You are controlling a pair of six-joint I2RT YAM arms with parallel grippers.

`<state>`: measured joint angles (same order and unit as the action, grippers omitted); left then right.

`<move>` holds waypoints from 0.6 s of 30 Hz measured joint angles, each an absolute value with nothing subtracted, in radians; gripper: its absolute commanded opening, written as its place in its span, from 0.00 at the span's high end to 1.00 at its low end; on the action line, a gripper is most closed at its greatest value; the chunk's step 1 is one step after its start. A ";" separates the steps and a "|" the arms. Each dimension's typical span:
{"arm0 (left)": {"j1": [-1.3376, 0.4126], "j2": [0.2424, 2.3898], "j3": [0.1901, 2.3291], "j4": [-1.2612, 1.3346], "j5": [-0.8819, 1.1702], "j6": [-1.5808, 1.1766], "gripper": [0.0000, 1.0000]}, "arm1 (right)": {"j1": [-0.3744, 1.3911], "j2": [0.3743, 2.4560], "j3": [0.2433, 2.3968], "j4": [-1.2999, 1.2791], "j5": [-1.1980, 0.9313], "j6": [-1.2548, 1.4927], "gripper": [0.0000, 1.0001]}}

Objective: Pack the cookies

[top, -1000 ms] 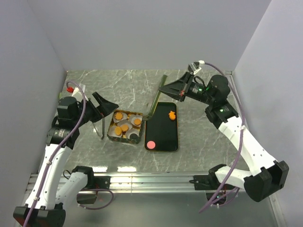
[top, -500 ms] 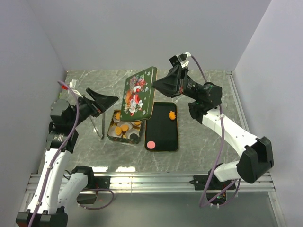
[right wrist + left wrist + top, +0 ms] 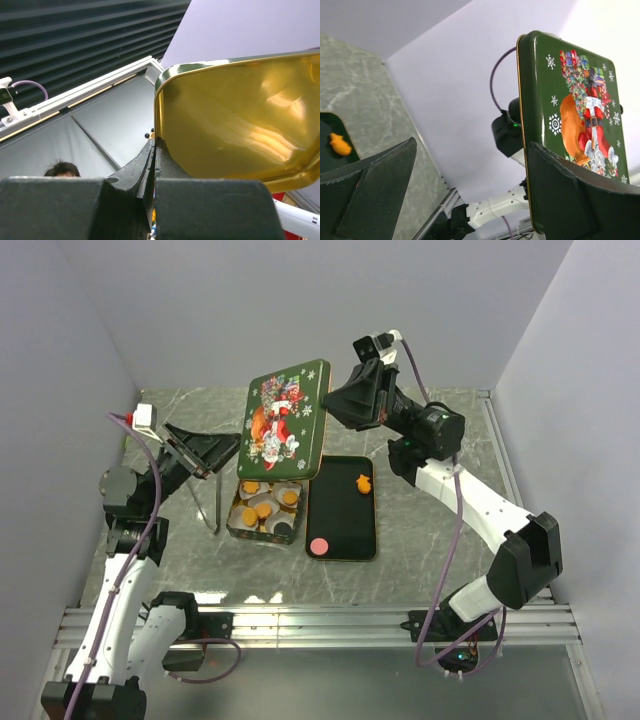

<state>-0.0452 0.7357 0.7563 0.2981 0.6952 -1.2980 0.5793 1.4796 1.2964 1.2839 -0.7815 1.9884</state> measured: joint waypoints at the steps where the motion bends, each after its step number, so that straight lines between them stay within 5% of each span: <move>1: -0.045 0.741 0.737 0.350 0.704 -1.327 0.01 | 0.582 1.487 1.303 1.285 -0.779 1.990 1.00; 18: -0.040 0.783 0.692 0.715 0.728 -1.570 0.01 | 0.591 1.547 1.374 1.294 -0.749 2.000 1.00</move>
